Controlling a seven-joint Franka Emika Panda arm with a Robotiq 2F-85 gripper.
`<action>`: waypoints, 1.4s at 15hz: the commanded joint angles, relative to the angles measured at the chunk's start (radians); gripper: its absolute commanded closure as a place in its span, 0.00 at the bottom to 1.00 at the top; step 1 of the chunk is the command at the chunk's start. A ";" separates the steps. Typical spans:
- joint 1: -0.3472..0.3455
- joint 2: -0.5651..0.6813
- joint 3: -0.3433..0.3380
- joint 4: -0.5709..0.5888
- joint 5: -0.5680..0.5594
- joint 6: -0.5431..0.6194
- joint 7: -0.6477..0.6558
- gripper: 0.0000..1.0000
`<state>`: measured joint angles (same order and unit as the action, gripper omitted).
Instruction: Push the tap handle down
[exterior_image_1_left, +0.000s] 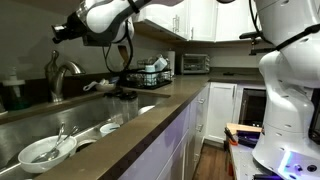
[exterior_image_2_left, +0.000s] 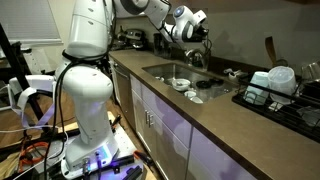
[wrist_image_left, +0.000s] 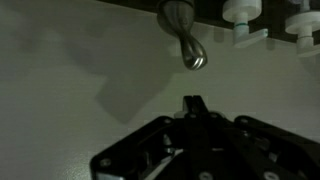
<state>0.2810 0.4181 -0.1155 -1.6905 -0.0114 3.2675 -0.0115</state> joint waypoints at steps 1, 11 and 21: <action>0.003 0.039 0.011 0.066 0.001 -0.026 0.002 0.97; 0.011 0.140 -0.013 0.184 -0.005 -0.125 -0.001 0.97; 0.032 0.084 -0.048 0.130 -0.007 -0.215 0.002 0.97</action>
<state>0.3046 0.5346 -0.1481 -1.5211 -0.0115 3.0975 -0.0116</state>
